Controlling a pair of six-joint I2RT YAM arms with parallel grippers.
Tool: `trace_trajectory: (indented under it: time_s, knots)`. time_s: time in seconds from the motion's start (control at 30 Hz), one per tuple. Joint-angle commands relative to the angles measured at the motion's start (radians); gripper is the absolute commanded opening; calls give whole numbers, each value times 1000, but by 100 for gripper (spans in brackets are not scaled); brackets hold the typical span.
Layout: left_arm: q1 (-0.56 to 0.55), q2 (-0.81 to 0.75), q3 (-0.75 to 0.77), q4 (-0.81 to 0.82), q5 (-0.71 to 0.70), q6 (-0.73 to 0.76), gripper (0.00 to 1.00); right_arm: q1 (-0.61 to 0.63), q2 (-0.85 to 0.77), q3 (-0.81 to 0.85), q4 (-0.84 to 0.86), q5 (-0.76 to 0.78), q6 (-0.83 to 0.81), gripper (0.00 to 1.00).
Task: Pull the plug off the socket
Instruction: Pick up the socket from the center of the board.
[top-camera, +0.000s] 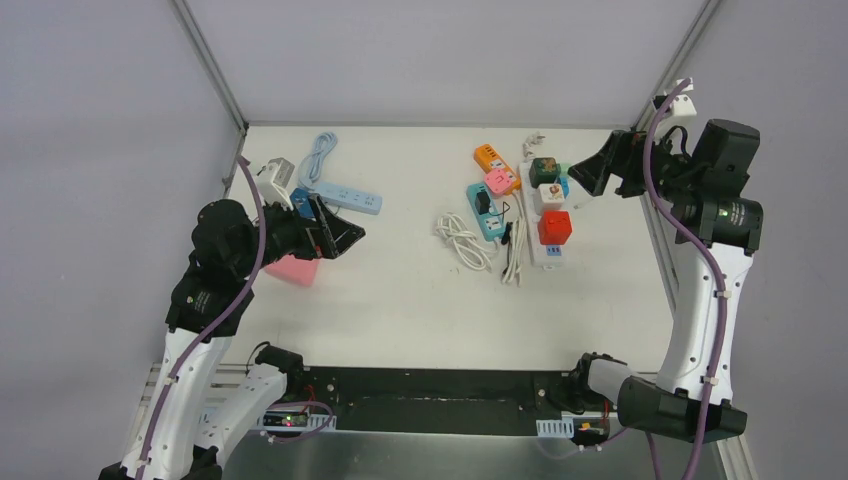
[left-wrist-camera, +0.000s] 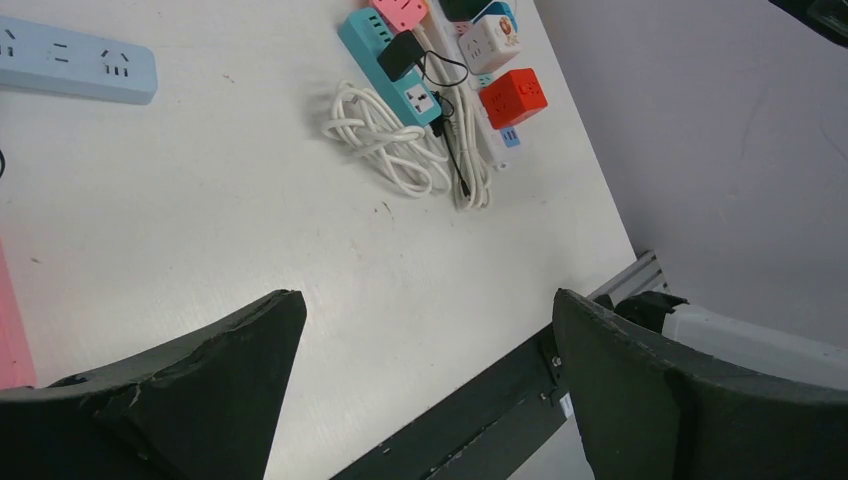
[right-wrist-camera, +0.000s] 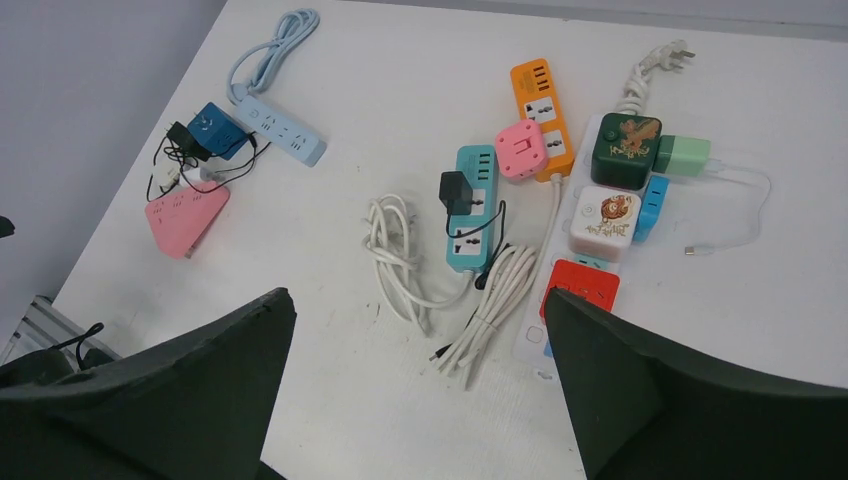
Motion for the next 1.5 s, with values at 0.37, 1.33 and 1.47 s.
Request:
trace_trajectory:
  time_s: [0.37, 1.33, 1.47]
  knots:
    - [-6, -14, -61, 72, -5, -24, 99, -6, 4, -96, 138, -158, -5, 100]
    - [-6, 52, -185, 10, -171, 140, 99, 509, 295, -243, 208, 316, -376, 100]
    - [-6, 56, -193, -5, -182, 150, 99, 514, 406, -194, 227, 373, -361, 100]
